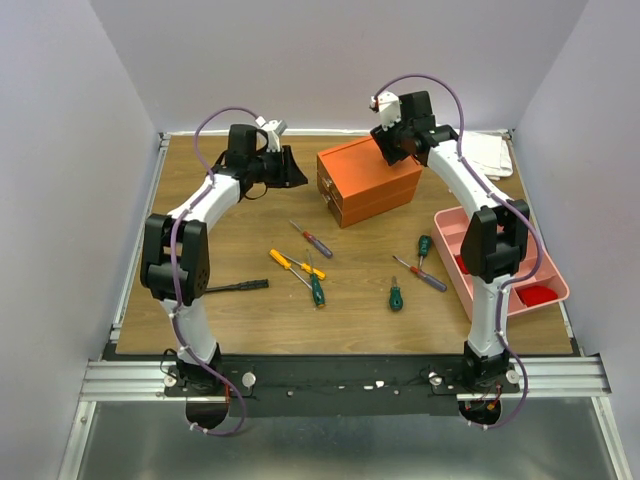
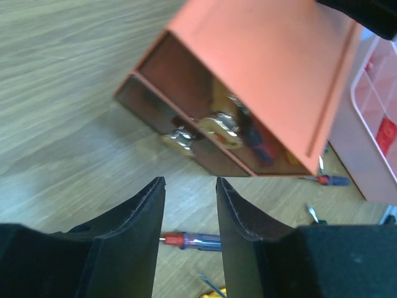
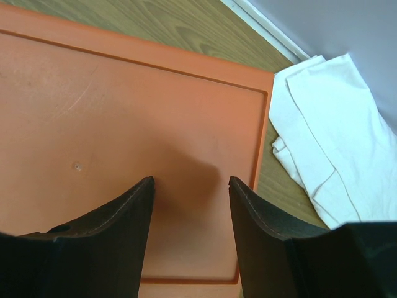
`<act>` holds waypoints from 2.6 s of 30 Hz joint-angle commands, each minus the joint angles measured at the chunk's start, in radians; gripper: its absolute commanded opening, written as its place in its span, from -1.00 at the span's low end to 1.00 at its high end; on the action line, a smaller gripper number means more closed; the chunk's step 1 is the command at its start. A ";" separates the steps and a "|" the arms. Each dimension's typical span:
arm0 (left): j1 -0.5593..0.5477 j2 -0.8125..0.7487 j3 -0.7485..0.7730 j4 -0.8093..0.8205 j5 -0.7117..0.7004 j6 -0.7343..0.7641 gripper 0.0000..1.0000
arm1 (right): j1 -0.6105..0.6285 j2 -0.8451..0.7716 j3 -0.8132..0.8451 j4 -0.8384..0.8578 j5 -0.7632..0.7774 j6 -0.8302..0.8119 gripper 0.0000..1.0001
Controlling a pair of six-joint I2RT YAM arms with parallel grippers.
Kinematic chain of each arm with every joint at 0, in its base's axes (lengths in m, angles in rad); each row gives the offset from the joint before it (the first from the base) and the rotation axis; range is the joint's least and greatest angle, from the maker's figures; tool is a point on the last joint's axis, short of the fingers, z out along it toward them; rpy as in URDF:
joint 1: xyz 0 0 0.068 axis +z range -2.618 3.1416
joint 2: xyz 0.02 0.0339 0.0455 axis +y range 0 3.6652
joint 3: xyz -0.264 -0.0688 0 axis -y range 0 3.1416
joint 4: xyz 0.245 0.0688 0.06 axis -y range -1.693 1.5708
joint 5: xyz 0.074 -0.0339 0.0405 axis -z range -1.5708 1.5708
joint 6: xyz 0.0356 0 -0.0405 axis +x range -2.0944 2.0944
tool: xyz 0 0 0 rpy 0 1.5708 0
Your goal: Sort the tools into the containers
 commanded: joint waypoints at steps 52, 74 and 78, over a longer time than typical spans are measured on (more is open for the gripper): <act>0.024 0.041 -0.006 -0.247 -0.349 0.091 0.40 | 0.010 0.042 -0.055 -0.116 0.064 -0.036 0.31; 0.023 -0.126 -0.053 -0.980 0.052 1.524 0.17 | 0.010 0.026 -0.059 -0.114 0.069 -0.043 0.36; -0.032 -0.154 -0.149 -0.865 -0.034 1.611 0.16 | 0.008 0.019 -0.072 -0.114 0.069 -0.044 0.36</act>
